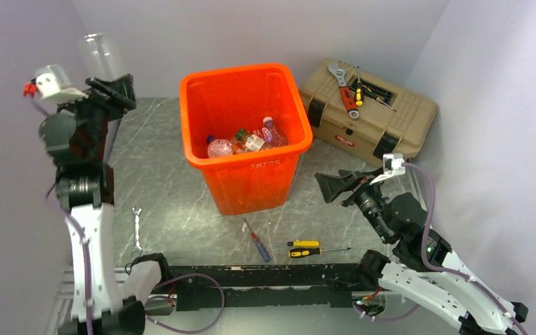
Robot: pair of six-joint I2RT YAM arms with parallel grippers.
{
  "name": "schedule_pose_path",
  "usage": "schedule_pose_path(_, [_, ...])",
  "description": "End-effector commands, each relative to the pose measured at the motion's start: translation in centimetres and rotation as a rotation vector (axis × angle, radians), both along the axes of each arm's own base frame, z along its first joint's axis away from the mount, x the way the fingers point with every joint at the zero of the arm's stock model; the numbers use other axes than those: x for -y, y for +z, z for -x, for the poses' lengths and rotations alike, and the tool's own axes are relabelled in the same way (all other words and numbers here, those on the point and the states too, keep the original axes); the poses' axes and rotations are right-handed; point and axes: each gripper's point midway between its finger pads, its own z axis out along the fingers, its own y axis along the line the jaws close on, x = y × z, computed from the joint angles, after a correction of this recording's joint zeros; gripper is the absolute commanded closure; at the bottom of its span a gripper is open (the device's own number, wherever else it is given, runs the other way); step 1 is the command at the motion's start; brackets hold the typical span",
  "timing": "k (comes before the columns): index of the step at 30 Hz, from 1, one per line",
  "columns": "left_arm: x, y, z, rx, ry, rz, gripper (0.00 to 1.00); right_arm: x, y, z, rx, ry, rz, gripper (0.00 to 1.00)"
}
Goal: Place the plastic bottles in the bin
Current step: Pick up the plastic bottle from the corner of the board, then place the plastic bottle in the trash bin.
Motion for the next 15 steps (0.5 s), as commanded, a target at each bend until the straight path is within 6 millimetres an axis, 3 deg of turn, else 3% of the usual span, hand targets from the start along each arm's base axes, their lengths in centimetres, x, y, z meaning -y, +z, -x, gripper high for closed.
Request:
schedule_pose_path(1, [5.2,2.9,5.6,0.034,-0.217,-0.092,0.94,-1.8,5.6,0.8,0.104,0.114,-0.013,0.01])
schedule_pose_path(6, [12.9,7.4,11.5,0.260,-0.624,-0.159,0.98,-5.6,11.3,2.1,0.207,0.314,0.002,0.01])
schedule_pose_path(8, [15.6,8.3,13.9,0.339,-0.817,-0.169,0.98,-7.4,13.1,2.7,0.236,0.404,0.003,0.01])
schedule_pose_path(11, [17.8,7.9,15.8,0.374,-1.034,-0.168,1.00,-9.2,16.1,4.1,0.305,0.524,-0.037,0.01])
schedule_pose_path(15, [19.4,5.8,17.2,0.358,-1.195,-0.161,1.00,-10.2,20.0,4.8,0.400,0.581,-0.116,0.00])
